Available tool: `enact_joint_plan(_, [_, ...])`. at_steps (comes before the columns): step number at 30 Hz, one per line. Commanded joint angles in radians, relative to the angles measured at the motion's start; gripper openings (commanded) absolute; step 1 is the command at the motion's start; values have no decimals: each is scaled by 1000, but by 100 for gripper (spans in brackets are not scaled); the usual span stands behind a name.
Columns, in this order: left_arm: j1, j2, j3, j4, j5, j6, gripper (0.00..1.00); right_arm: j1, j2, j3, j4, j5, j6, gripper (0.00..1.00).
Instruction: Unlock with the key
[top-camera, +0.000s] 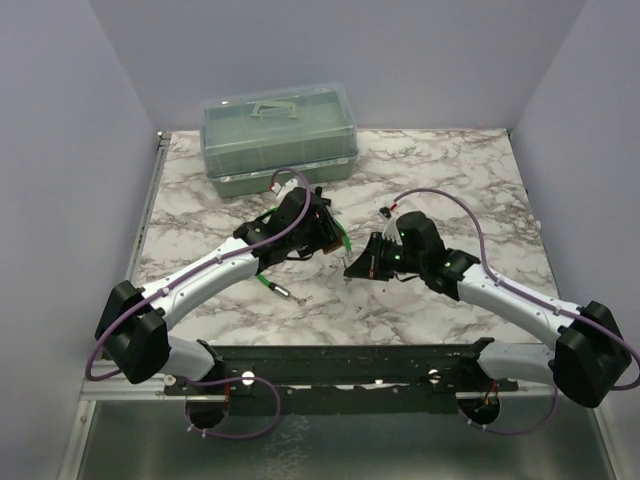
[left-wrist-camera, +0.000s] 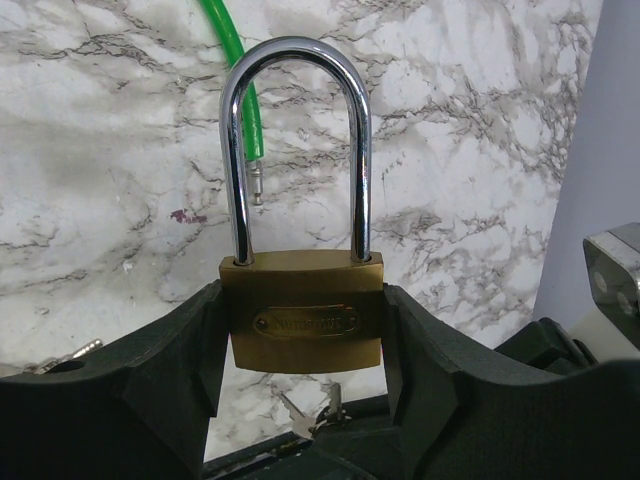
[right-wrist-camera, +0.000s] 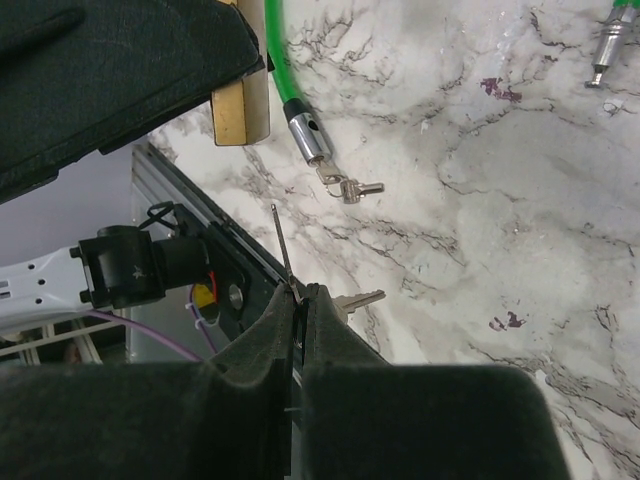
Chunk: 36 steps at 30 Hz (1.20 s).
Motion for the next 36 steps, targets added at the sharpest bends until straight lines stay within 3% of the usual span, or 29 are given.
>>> enact_joint_plan(1, [4,2,27,79,33,-19,0,15,29,43,42,4,1,0])
enact_joint_plan(36, [3,4,-11,109,67,-31,0,21,87,111,13,111,-45,0])
